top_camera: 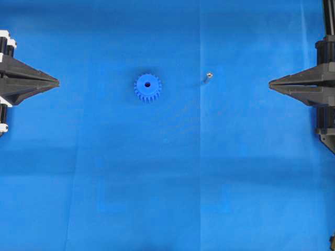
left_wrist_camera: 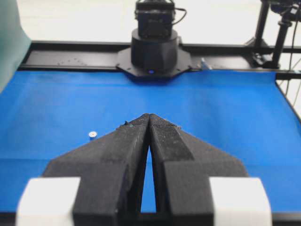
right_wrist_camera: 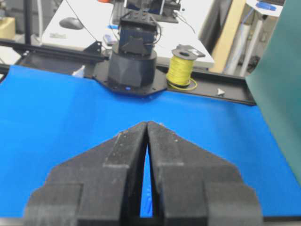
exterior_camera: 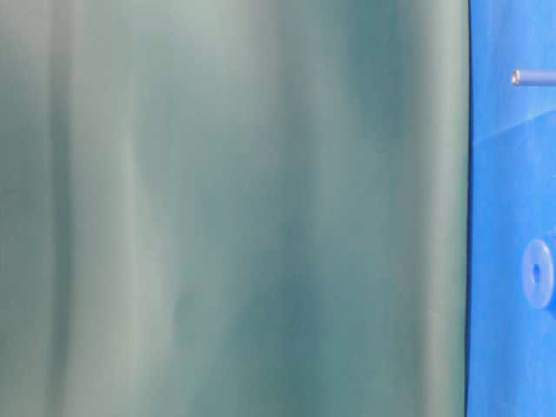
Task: Insert the shaft placed at a random location into the center hole of the small gear at another random location.
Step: 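Move the right gripper open toward the silver shaft beside the gear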
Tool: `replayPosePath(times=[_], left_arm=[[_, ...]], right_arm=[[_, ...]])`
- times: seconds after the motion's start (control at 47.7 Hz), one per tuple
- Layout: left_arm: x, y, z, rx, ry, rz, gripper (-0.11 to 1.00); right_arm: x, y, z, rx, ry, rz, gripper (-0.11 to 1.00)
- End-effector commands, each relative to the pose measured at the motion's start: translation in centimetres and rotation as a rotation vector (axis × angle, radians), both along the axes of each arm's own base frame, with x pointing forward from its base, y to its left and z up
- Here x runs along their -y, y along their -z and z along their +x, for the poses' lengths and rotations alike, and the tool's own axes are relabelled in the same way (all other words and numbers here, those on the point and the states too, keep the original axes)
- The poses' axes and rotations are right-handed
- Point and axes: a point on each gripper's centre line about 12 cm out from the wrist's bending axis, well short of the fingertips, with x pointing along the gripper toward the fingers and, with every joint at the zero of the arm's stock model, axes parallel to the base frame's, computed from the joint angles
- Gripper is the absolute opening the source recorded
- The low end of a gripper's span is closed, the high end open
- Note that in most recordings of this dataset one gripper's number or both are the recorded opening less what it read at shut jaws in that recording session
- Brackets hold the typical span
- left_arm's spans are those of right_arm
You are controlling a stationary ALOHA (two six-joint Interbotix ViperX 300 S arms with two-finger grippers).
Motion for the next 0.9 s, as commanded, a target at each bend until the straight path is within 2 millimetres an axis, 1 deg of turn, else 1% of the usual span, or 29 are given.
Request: replayPosePath(times=[0.0, 0.126, 0.335, 0.398, 0.461, 0.545, 0.587, 0.691, 0.712, 0.754, 0.775, 0.88], left_arm=[[0.1, -0.5, 0.1, 0.005, 0.006, -0.009, 0.0], [0.1, -0.5, 0.1, -0.002, 0.006, -0.014, 0.0], [0.1, -0.4, 0.0, -0.005, 0.006, -0.014, 0.0], [0.1, -0.4, 0.0, -0.005, 0.006, -0.014, 0.0], [0.1, -0.4, 0.0, -0.006, 0.006, -0.014, 0.0], [0.1, -0.4, 0.0, -0.006, 0.006, -0.014, 0.0], [0.1, -0.3, 0.0, -0.008, 0.006, -0.014, 0.0], [0.1, -0.3, 0.0, -0.008, 0.006, -0.014, 0.0], [0.1, -0.3, 0.0, -0.008, 0.006, -0.014, 0.0], [0.1, -0.3, 0.0, -0.008, 0.006, -0.014, 0.0], [0.1, -0.3, 0.0, -0.008, 0.006, -0.014, 0.0], [0.1, -0.3, 0.0, -0.006, 0.006, -0.014, 0.0]], right_arm=[[-0.2, -0.4, 0.1, 0.011, -0.008, 0.005, 0.0], [0.1, -0.1, 0.6, -0.014, 0.006, 0.005, -0.06], [1.5, 2.4, 2.2, -0.093, 0.067, 0.021, -0.05], [2.1, 3.5, 2.8, -0.121, 0.095, 0.032, -0.03], [2.8, 4.4, 3.4, -0.147, 0.123, 0.042, 0.04], [3.8, 5.9, 4.5, -0.177, 0.165, 0.066, 0.19], [4.1, 6.7, 4.9, -0.19, 0.179, 0.075, 0.29], [4.7, 9.0, 6.3, -0.232, 0.202, 0.086, 0.62], [4.8, 9.3, 6.5, -0.235, 0.205, 0.088, 0.7], [4.9, 10.1, 6.9, -0.245, 0.21, 0.089, 0.79], [5.0, 10.9, 7.3, -0.259, 0.215, 0.094, 0.79], [5.5, 12.9, 8.2, -0.288, 0.24, 0.111, 0.7]])
